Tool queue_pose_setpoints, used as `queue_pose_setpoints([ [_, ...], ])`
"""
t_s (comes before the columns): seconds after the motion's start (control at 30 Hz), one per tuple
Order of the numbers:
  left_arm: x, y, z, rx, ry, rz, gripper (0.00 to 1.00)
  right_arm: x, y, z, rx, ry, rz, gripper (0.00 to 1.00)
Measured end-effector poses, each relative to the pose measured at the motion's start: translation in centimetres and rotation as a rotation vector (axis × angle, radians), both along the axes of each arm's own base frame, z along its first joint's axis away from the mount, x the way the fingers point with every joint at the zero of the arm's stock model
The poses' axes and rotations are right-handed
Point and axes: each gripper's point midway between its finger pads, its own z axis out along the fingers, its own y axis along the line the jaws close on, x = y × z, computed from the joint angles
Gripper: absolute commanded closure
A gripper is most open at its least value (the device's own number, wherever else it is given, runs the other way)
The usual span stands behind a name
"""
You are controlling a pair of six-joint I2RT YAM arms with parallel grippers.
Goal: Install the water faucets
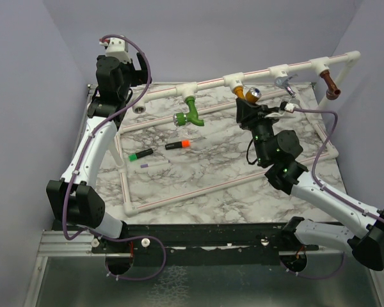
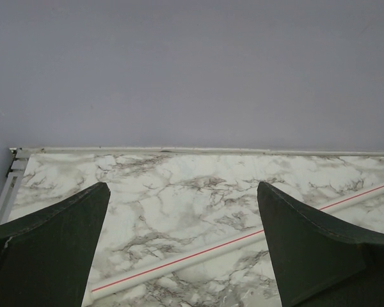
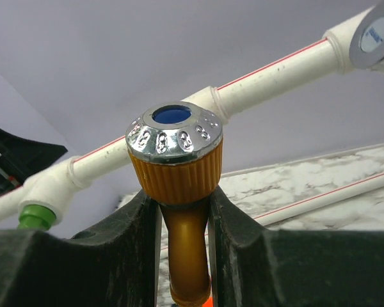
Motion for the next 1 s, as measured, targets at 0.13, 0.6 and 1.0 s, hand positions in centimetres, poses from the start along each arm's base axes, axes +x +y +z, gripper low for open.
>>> queue_pose_setpoints([
  [0.13,-0.04,0.02,0.07,-0.003,-0.001,0.001,0.01,-0.01,-0.09,0.00,0.195,0.044,0.020,0.99],
  [0.6,-0.05,0.24,-0.11,-0.002,0.004,0.005,0.01,-0.49,0.33,-0.40,0.668,0.221,0.110,0.99],
  [1.0,-0.04,0.28,-0.04,-0.002,0.002,0.006,0.01,-0.82,0.26,-0.39,0.704,0.283,0.115,0.69],
])
